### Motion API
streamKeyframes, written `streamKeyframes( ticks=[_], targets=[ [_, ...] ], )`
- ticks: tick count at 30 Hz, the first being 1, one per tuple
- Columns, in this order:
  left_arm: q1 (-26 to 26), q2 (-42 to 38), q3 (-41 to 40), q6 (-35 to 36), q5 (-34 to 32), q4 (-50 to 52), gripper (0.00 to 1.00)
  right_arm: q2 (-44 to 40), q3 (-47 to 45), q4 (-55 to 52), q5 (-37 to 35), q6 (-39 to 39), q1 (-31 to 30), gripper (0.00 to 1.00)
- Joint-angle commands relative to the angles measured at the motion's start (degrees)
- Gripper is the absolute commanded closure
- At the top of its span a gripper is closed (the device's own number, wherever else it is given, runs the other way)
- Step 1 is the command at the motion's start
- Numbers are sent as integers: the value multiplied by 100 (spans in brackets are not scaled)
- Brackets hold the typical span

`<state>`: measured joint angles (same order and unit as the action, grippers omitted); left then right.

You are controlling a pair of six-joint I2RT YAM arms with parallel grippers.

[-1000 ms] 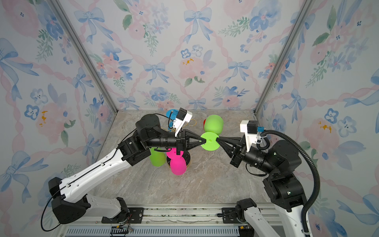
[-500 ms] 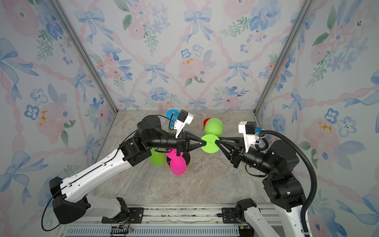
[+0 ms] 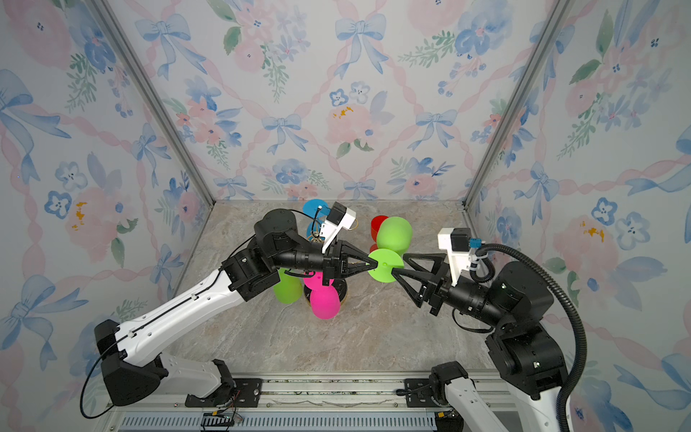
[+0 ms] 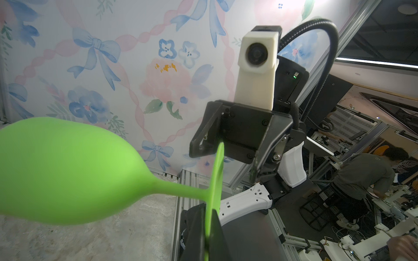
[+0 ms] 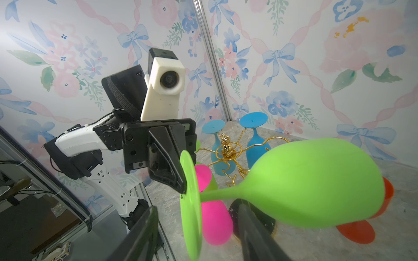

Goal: Take the wine glass off the wine glass rack
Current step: Pick up the wine glass from the wine glass rack.

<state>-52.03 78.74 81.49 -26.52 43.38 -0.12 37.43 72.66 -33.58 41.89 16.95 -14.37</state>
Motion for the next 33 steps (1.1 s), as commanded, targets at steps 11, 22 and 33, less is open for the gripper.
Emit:
streamKeyframes(
  ticks=[11,22,33],
  targets=[
    [-422,-341,-561,1741,-759,-129,100,243,1361,-1912,-2492,355,-48,37],
    [-1446,-793,-1114,3583,-3082,10,100,1172,2722,-3358,-3271,741,-39,33],
    [-2507,-737,-1723,4982,-5165,8,100,1526,3296,-4007,-3630,788,-6,31]
  ],
)
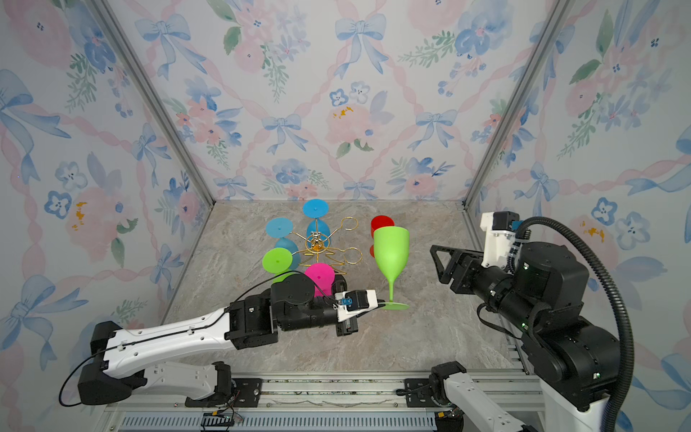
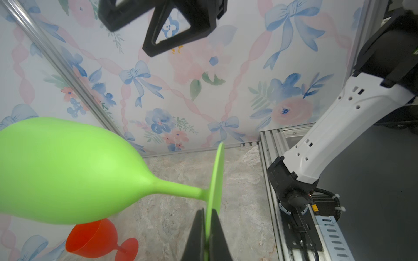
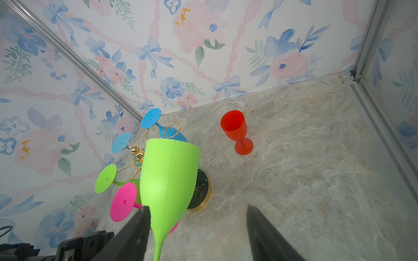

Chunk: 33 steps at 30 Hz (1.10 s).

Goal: Take the wine glass off the wine glass rack
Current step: Pick up the wine glass from the wine glass rack.

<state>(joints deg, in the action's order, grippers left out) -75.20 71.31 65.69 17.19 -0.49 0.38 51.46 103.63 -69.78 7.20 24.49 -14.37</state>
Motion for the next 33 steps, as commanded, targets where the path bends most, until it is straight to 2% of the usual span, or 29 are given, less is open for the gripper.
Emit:
streamKeyframes(
  ticks=[1,7,13,21,30,33],
  targets=[
    [-301,24,-209,755,-1012,-45,100,189,242,-437,-27,82,-5,31],
    [-652,110,-546,1547,-2270,-240,100,524,281,-563,679,331,74,32],
    [-750,-259,-1314,2442,-2746,-1222,100,872,7,-460,2094,763,535,36],
    [-821,-500,-2030,3684,-2790,-2080,100,1213,-184,-333,2623,1290,473,42],
    [-821,-229,-1990,4177,-2625,-2069,100,1661,531,-1218,2638,1164,483,46],
    [-830,-154,-2015,4301,-2652,-2077,100,1751,706,-1535,2637,893,522,47]
  ],
)
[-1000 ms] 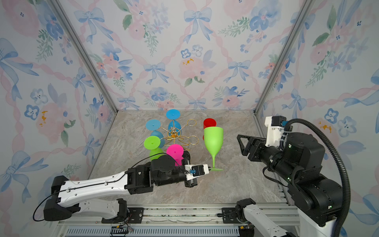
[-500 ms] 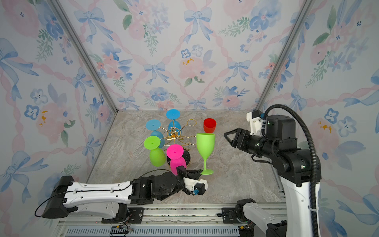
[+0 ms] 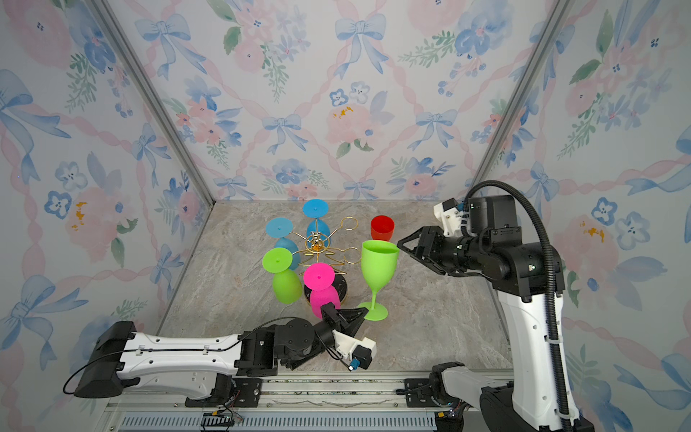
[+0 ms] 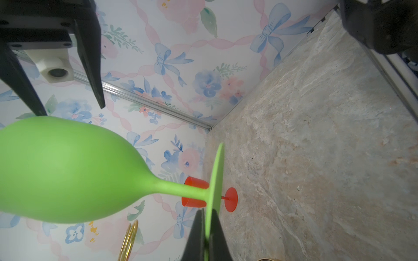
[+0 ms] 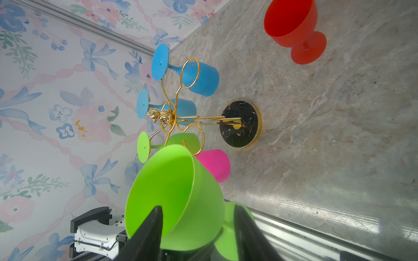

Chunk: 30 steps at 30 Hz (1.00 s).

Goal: Take the wine glass off the wine glass rack
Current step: Pick up the wine glass from the wine glass rack.

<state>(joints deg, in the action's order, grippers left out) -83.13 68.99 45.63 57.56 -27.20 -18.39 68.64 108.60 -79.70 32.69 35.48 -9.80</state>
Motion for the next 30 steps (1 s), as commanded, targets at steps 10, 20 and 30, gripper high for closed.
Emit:
streamKeyframes(
  ticks=[10,20,30],
  targets=[
    [-54,415,37,846,-290,-206,100,217,361,-1314,53,-621,94,56],
    [-133,460,35,1324,-450,-333,100,448,528,-1978,-110,-912,66,58],
    [-168,545,-122,1846,-809,-682,100,435,203,-2099,-211,-999,76,69]
  ],
)
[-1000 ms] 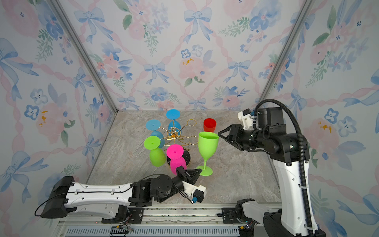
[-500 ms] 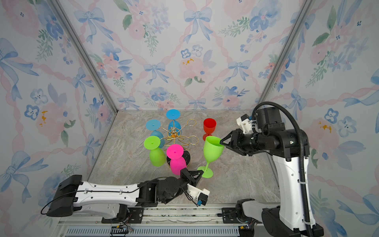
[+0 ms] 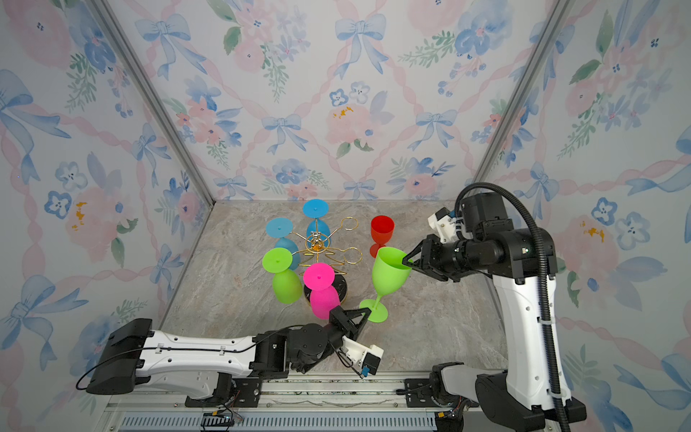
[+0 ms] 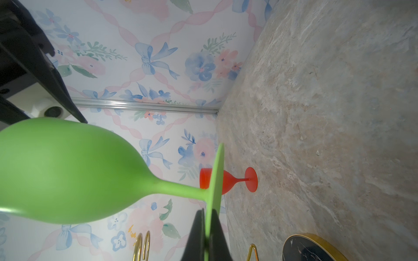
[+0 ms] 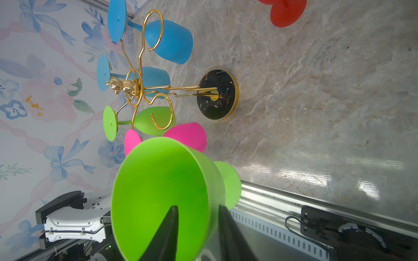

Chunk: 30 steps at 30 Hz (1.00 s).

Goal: Take the wine glass off the wine glass rack
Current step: Pick up the wine glass from the wine glass rack.

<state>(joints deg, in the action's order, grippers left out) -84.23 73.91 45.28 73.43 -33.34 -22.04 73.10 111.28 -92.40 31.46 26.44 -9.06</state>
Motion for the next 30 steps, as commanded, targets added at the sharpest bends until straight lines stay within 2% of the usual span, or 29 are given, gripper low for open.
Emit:
streamKeyframes(
  ticks=[1,6,13,22,30],
  targets=[
    [-57,65,-90,262,-218,-335,100,-14,-71,-847,-96,-108,5,70],
    [-59,70,-72,251,-190,-379,100,-81,-179,-850,-130,-130,18,73],
    [-67,62,-62,190,-198,-381,100,-146,-259,-842,-101,-131,27,87],
    [-72,1,-72,58,-217,-375,100,-129,-300,-832,-132,-199,19,98],
    [-76,71,-46,140,-200,-385,93,-208,-432,-902,-177,-240,28,100]
  ],
)
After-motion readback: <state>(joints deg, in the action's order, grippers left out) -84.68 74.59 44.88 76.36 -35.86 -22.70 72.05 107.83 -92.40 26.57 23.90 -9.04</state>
